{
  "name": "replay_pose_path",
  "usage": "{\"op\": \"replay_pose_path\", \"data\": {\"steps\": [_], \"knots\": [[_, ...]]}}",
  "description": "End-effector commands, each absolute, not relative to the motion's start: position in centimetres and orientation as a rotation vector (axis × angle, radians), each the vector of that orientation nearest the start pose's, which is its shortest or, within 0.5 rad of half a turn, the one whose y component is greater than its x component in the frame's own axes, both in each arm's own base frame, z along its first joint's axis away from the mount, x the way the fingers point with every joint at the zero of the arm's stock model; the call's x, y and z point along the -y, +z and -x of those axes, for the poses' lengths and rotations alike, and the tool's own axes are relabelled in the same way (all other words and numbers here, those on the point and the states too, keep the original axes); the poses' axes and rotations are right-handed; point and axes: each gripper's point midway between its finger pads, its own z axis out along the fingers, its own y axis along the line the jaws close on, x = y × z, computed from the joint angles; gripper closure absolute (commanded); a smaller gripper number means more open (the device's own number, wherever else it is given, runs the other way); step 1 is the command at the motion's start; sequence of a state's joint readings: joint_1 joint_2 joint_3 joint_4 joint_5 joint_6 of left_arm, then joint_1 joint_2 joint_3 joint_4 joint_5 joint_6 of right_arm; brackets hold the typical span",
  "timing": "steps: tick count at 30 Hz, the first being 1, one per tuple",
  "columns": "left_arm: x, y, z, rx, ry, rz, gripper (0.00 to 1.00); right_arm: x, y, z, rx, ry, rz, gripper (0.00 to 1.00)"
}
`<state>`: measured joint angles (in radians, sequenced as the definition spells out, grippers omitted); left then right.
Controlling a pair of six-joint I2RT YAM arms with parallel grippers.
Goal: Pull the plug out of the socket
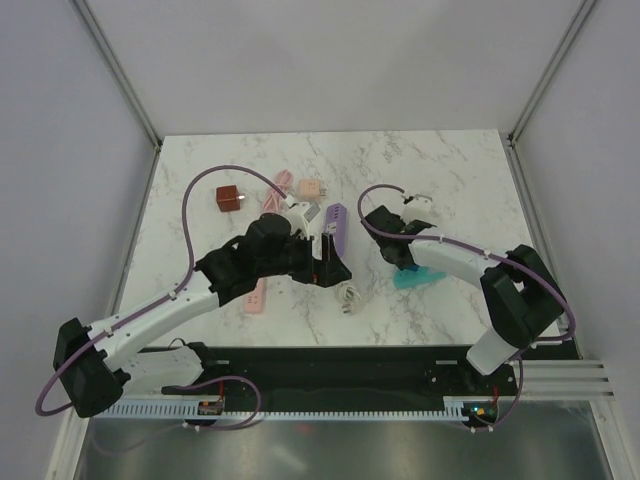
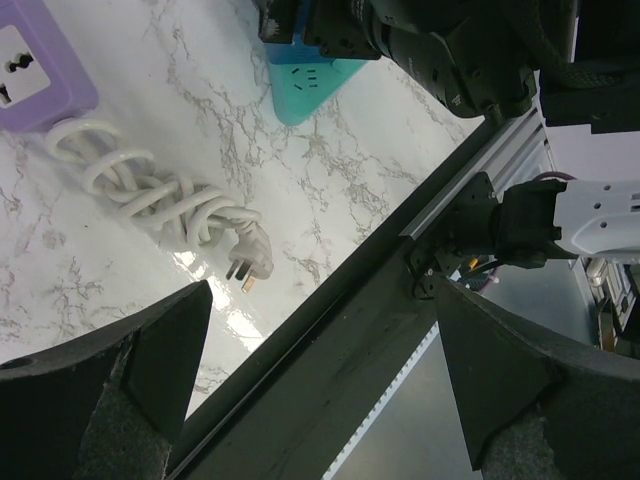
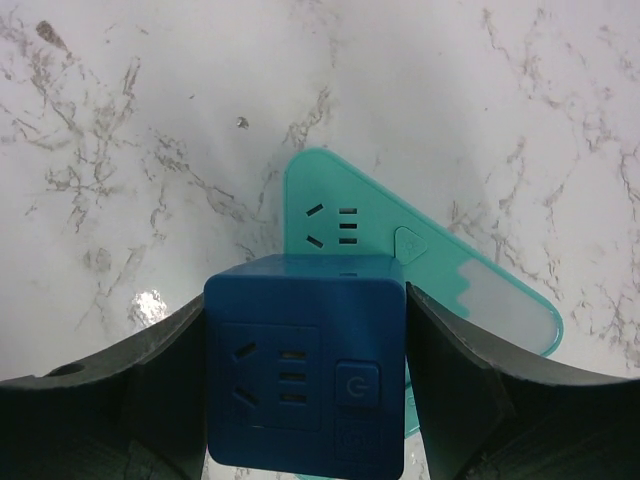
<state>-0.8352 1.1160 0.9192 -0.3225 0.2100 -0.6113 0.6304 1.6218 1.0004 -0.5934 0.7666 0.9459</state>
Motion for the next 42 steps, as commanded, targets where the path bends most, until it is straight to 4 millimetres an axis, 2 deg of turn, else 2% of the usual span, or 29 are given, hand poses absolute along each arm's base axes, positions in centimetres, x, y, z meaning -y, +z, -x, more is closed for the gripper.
{"op": "replay_pose_path", "data": {"steps": [1,4,7,8,9,10,13,14,16,20,22,26,29,30,31,32,33,34,35,36,37,38,40,42], "knots": [[30.6,21.7,-19.4,-2.209,-1.055,-0.324,0.01,-14.6,5.0,-32.3,-2.379,-0.23,-0.416,1.0],[31.0,21.4,-19.5,-2.218,-1.038,-0.321,0.01,-15.9,5.1,-32.7,-2.409,-0.164,-0.337,0.98],[31.7,21.3,-19.9,-2.216,-1.031,-0.331,0.0,-17.6,5.4,-32.5,-2.448,-0.057,-0.213,0.7],[32.3,21.7,-19.8,-2.183,-1.04,-0.376,0.0,-18.2,6.2,-32.8,-2.426,-0.007,-0.186,0.56],[32.7,21.7,-19.9,-2.171,-1.037,-0.394,0.0,-18.5,6.1,-32.4,-2.441,0.019,-0.127,0.52],[33.2,21.6,-20.0,-2.17,-1.032,-0.413,0.0,-18.7,6.6,-32.6,-2.427,0.043,-0.103,0.42],[34.1,21.6,-20.6,-2.148,-1.018,-0.442,0.0,-18.8,8.2,-32.3,-2.402,0.083,-0.052,0.27],[34.4,21.1,-20.8,-2.15,-1.001,-0.463,0.0,-18.9,9.2,-32.1,-2.387,0.115,-0.045,0.13],[34.6,21.4,-21.6,-2.118,-0.972,-0.472,0.0,-19.2,10.6,-31.6,-2.373,0.189,-0.024,0.02],[34.7,22.7,-22.8,-2.055,-0.932,-0.478,0.0,-18.8,12.1,-30.7,-2.369,0.275,-0.018,0.02],[34.9,23.3,-23.0,-2.026,-0.94,-0.479,0.0,-17.6,12.9,-30.4,-2.377,0.274,-0.042,0.02],[35.7,23.2,-23.5,-2.003,-0.939,-0.51,0.0,-15.3,14.8,-29.6,-2.363,0.269,-0.091,0.02],[36.7,22.6,-24.2,-1.978,-0.916,-0.579,0.0,-12.0,16.1,-28.7,-2.35,0.173,-0.226,0.02],[37.9,22.3,-24.4,-1.982,-0.931,-0.633,0.0,-10.3,16.7,-28.9,-2.338,0.132,-0.295,0.02],[38.6,22.3,-24.4,-1.962,-0.921,-0.719,0.0,-9.0,17.0,-28.0,-2.354,0.107,-0.325,0.02],[38.9,21.0,-23.8,-2.014,-0.897,-0.797,0.0,-8.1,17.1,-27.7,-2.355,0.098,-0.349,0.02],[40.1,22.7,-24.0,-1.973,-0.901,-0.847,0.0,-6.7,17.2,-27.5,-2.358,0.084,-0.383,0.02],[40.8,20.7,-24.2,-1.989,-0.838,-0.948,0.0,-5.9,17.7,-26.9,-2.344,0.093,-0.399,0.02],[41.2,19.9,-23.3,-2.001,-0.81,-1.027,0.0,-5.3,17.8,-26.6,-2.339,0.093,-0.412,0.02],[42.0,20.5,-23.2,-1.968,-0.805,-1.081,0.0,-4.3,17.5,-26.2,-2.339,0.08,-0.444,0.02],[42.4,18.8,-23.3,-1.96,-0.751,-1.168,0.0,-4.1,17.7,-25.8,-2.328,0.103,-0.45,0.02],[42.7,18.4,-23.1,-1.959,-0.73,-1.196,0.0,-4.0,17.5,-25.5,-2.33,0.113,-0.46,0.02],[42.5,17.7,-23.9,-1.938,-0.663,-1.241,0.0,-3.9,16.3,-25.0,-2.349,0.146,-0.486,0.02],[42.2,17.5,-25.6,-1.988,-0.553,-1.178,0.0,-4.1,14.7,-24.6,-2.383,0.173,-0.506,0.02]]}}
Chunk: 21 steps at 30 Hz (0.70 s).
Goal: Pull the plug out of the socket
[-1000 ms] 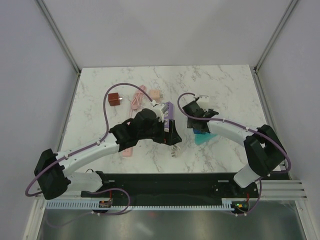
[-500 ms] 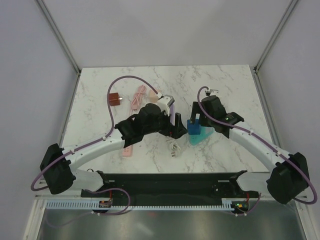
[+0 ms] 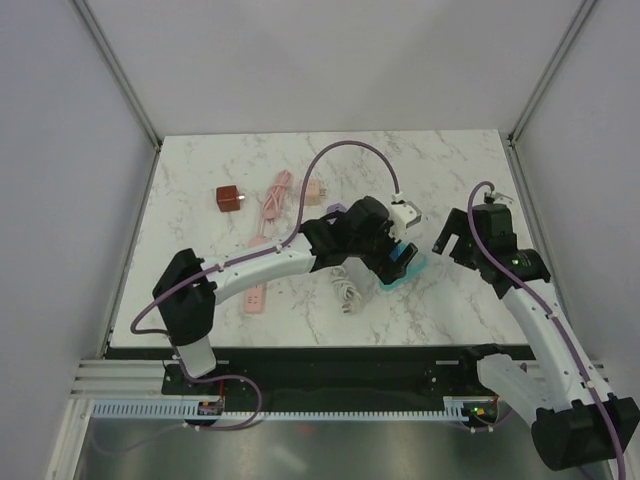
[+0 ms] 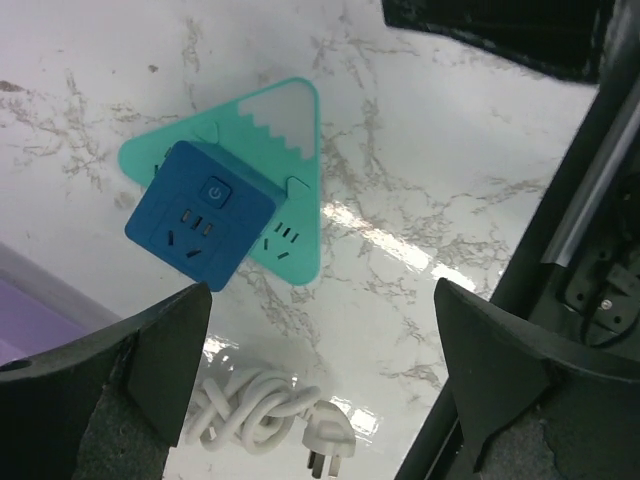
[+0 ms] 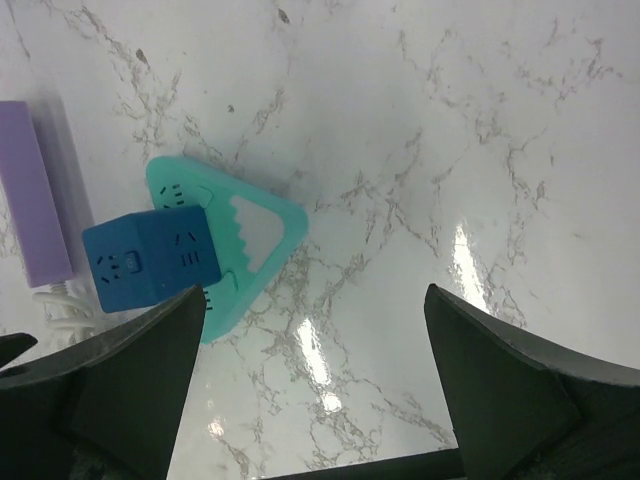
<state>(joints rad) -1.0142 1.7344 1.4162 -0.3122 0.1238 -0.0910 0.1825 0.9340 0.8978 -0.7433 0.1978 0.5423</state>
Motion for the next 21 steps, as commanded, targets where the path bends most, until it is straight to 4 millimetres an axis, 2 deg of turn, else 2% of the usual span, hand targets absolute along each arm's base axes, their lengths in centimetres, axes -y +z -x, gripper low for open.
{"op": "replay_pose_path", "data": {"steps": [1,2,3,5,8,13,15,16,17,19,21], "knots": [[42.2,17.6,-25.9,-2.04,-0.545,-1.111,0.0,-4.7,14.3,-24.9,-2.389,0.225,-0.503,0.02],[42.3,16.8,-26.4,-2.085,-0.518,-1.073,0.0,-4.8,13.1,-24.6,-2.415,0.236,-0.512,0.02],[42.2,17.6,-27.3,-2.111,-0.483,-0.994,0.0,-4.9,12.8,-25.1,-2.406,0.257,-0.522,0.02],[42.9,17.6,-28.2,-2.216,-0.492,-0.784,0.0,-5.3,11.4,-25.1,-2.439,0.282,-0.539,0.02],[44.3,16.8,-27.6,-2.328,-0.562,-0.641,0.0,-4.9,10.8,-25.6,-2.444,0.25,-0.528,0.02],[45.1,15.1,-28.9,-2.392,-0.525,-0.478,0.0,-4.2,12.2,-25.9,-2.393,0.209,-0.507,0.02],[45.4,15.1,-29.3,-2.397,-0.517,-0.437,0.0,-3.9,12.7,-25.8,-2.363,0.204,-0.52,0.02],[45.6,14.3,-29.5,-2.412,-0.496,-0.424,0.0,-3.9,12.8,-25.8,-2.355,0.205,-0.52,0.02],[45.3,14.6,-30.0,-2.411,-0.465,-0.391,0.0,-3.9,12.9,-25.8,-2.351,0.205,-0.516,0.02],[45.3,13.7,-30.4,-2.429,-0.431,-0.347,0.0,-4.1,13.1,-25.8,-2.348,0.22,-0.501,0.02],[45.3,13.6,-30.9,-2.422,-0.414,-0.32,0.0,-4.3,13.1,-25.7,-2.349,0.239,-0.488,0.02]]}}
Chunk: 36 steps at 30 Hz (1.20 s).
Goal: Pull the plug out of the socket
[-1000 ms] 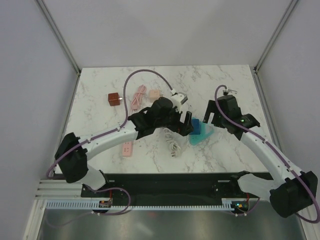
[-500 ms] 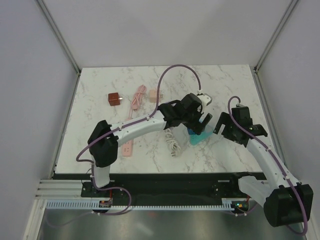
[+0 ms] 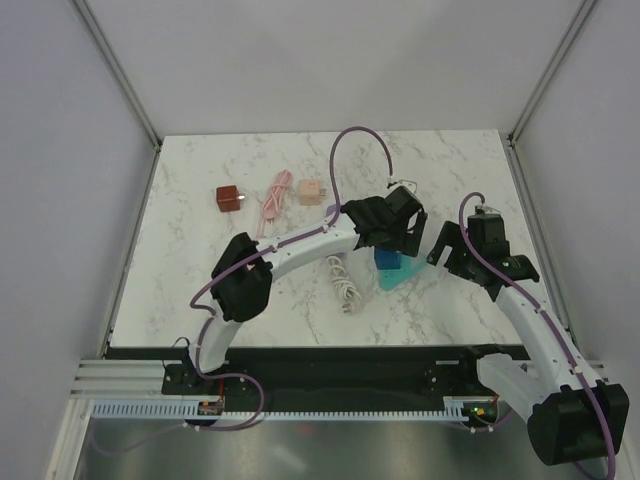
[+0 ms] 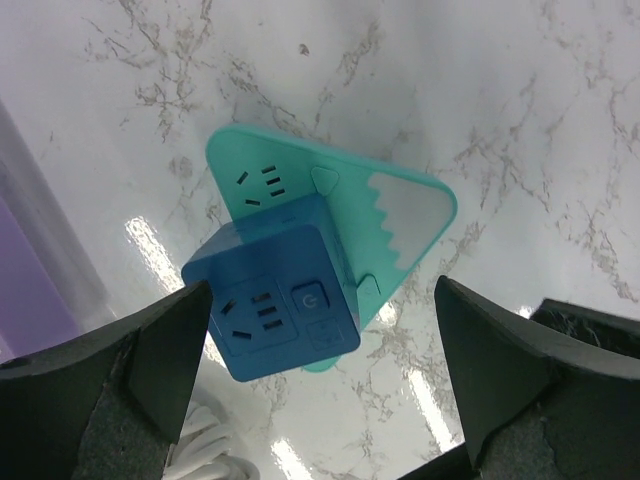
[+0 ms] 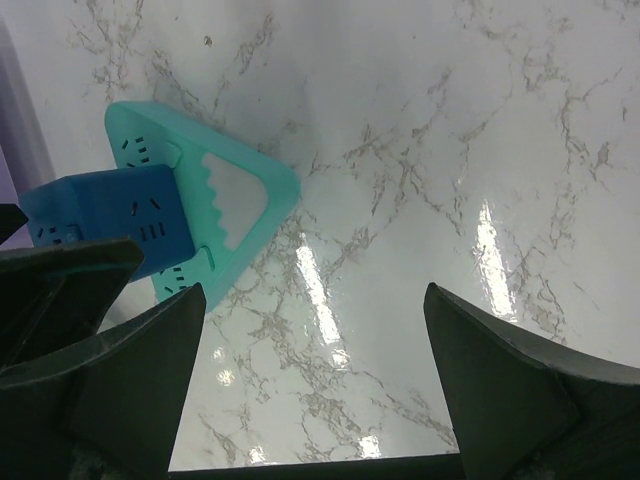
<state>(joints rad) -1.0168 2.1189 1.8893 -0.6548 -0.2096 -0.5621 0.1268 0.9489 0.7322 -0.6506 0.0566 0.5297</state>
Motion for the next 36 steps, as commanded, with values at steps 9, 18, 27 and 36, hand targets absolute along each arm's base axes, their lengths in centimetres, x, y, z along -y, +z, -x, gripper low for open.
{"op": "replay_pose_path", "data": {"steps": [9,18,27,36], "knots": [[45.4,10.6,-31.5,-2.482,-0.337,-0.295,0.0,-4.6,13.0,-25.8,-2.353,0.251,-0.463,0.02],[44.0,10.7,-31.4,-2.472,-0.275,-0.302,0.0,-4.9,12.9,-25.7,-2.364,0.273,-0.447,0.02],[43.0,12.7,-32.0,-2.412,-0.243,-0.317,0.0,-5.2,12.4,-25.7,-2.376,0.284,-0.441,0.02],[43.3,13.0,-31.4,-2.411,-0.263,-0.323,0.0,-5.6,12.0,-25.5,-2.396,0.312,-0.426,0.02]]}}
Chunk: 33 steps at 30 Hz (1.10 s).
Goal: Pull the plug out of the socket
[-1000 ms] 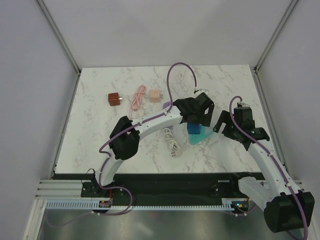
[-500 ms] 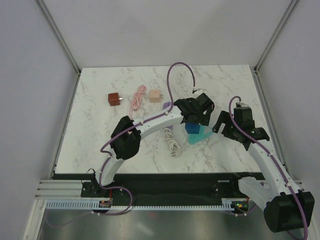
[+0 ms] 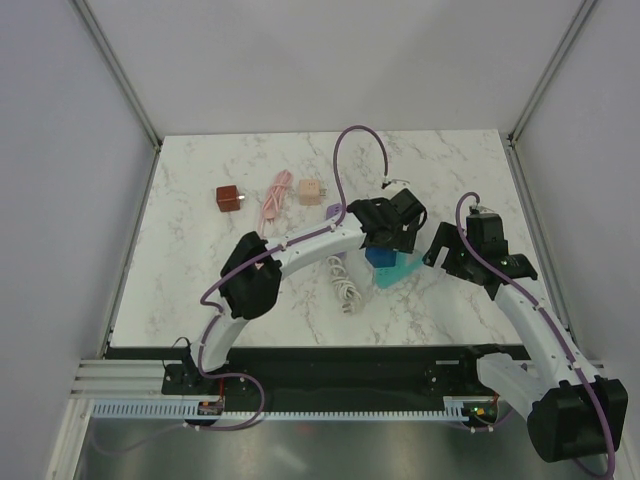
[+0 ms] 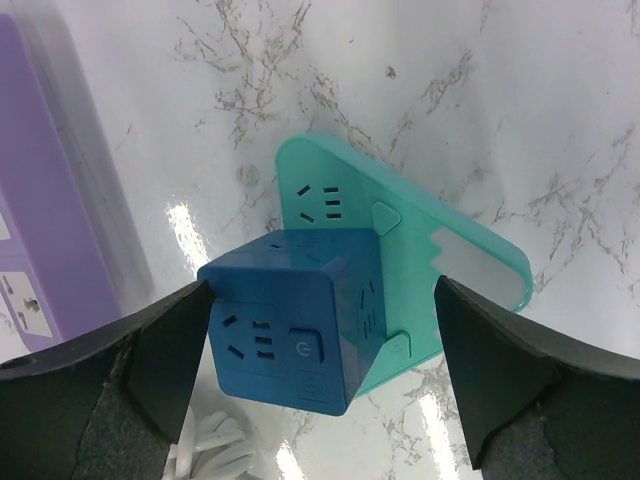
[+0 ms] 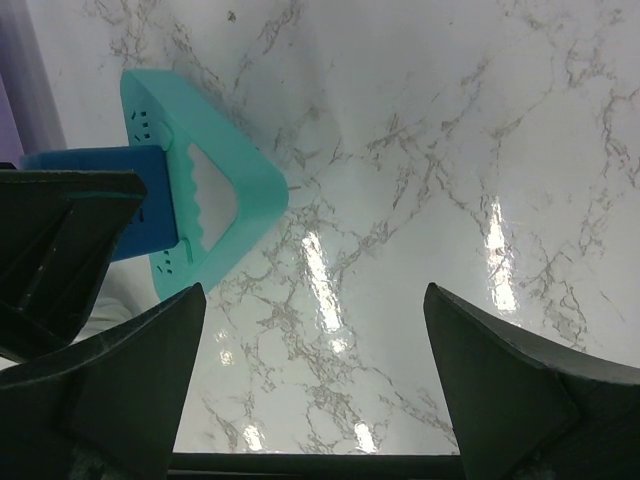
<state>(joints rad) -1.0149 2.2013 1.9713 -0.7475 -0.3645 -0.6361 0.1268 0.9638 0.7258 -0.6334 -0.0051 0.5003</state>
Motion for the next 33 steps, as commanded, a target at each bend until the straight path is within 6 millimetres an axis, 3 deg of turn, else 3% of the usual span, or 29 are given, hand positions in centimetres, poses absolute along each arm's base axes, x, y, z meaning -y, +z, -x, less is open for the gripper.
{"op": "replay_pose_path", "data": {"steps": [1,3,8,16,25,26,28,30,32,33], "knots": [[42.9,13.2,-31.6,-2.395,-0.238,-0.313,0.0,-5.6,12.1,-25.5,-2.394,0.313,-0.429,0.02],[42.7,14.6,-31.6,-2.362,-0.244,-0.302,0.0,-5.6,11.9,-25.4,-2.401,0.314,-0.427,0.02],[42.7,15.7,-31.6,-2.343,-0.259,-0.328,0.0,-5.8,11.9,-25.5,-2.401,0.322,-0.42,0.02],[44.2,12.6,-30.5,-2.433,-0.323,-0.366,0.0,-5.7,12.2,-25.4,-2.388,0.326,-0.429,0.02],[45.0,9.4,-30.8,-2.524,-0.412,-0.375,0.05,-6.1,12.1,-25.2,-2.398,0.347,-0.423,0.02],[44.9,9.0,-31.0,-2.537,-0.425,-0.372,0.07,-6.2,12.1,-25.2,-2.401,0.357,-0.421,0.02],[45.1,8.8,-30.8,-2.546,-0.475,-0.395,0.23,-6.7,11.8,-25.4,-2.408,0.386,-0.4,0.02],[45.3,9.3,-30.8,-2.531,-0.52,-0.42,0.43,-7.4,11.5,-25.5,-2.413,0.435,-0.379,0.02],[45.4,10.6,-30.6,-2.498,-0.544,-0.456,0.55,-7.9,11.0,-25.4,-2.419,0.469,-0.377,0.02],[45.4,11.0,-30.5,-2.49,-0.557,-0.47,0.67,-8.0,11.1,-25.8,-2.399,0.483,-0.372,0.02]]}}
